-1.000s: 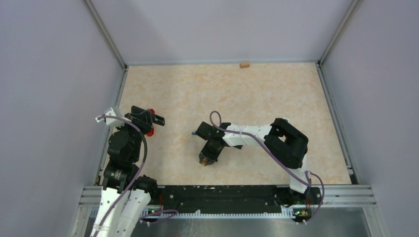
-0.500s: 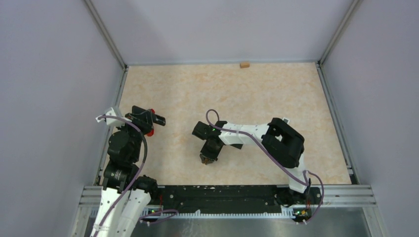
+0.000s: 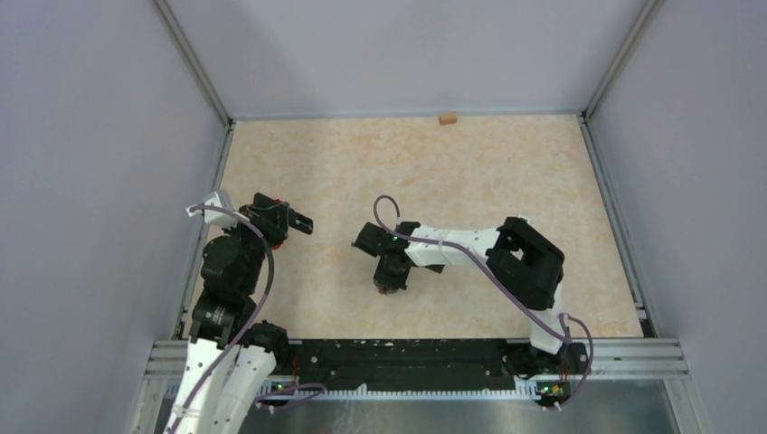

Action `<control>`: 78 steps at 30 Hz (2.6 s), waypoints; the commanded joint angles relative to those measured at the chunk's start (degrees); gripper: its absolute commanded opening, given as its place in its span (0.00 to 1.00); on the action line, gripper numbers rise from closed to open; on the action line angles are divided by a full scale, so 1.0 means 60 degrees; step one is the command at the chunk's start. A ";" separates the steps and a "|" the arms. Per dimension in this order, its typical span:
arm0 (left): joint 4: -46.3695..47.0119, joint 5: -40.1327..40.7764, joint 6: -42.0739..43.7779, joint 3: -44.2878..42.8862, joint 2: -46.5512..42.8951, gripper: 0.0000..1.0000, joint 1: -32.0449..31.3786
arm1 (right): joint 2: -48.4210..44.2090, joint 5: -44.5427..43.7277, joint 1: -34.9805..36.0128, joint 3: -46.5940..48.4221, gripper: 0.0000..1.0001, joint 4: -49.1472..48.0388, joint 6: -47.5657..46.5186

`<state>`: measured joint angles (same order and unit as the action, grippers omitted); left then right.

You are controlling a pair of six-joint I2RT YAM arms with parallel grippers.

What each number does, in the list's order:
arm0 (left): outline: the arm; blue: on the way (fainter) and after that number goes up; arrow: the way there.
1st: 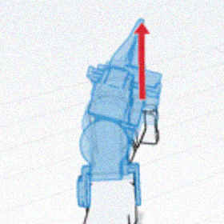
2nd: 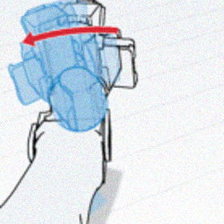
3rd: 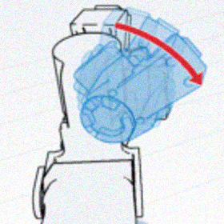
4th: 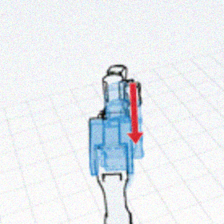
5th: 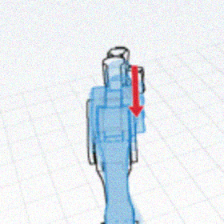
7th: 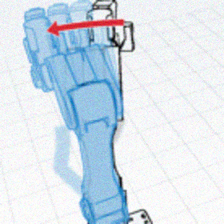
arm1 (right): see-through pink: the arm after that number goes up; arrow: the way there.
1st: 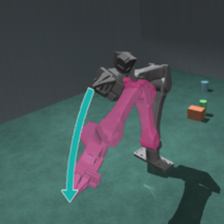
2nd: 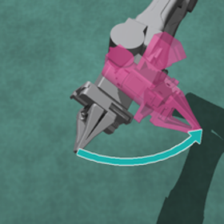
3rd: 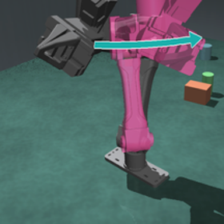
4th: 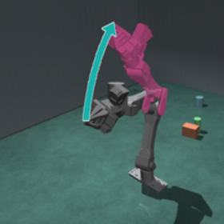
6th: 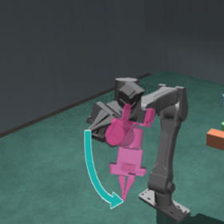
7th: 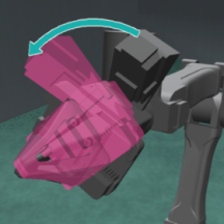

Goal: Load the batteries into the remote control
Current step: Pick up the battery from the center of the board, then load the battery into the remote control.

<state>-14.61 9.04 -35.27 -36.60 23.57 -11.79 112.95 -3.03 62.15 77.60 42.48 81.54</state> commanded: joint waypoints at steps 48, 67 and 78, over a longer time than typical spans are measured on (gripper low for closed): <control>0.6552 -1.0793 -0.4185 0.0551 0.5481 0.00 -0.0071 | -0.3378 0.2128 -0.0175 0.3620 0.02 0.2533 -1.0738; 0.6769 -1.0654 -0.4498 0.0798 0.5201 0.00 -0.0074 | -0.2862 0.1431 -0.0180 0.3748 0.17 0.2557 -0.9882; 0.6710 -1.0488 -0.4623 0.0814 0.5190 0.00 -0.0071 | -0.2791 0.1516 -0.0205 0.3859 0.22 0.2418 -0.9833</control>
<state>22.28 -53.04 -60.45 -31.53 56.73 -12.05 95.44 7.22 60.58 98.06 58.92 22.17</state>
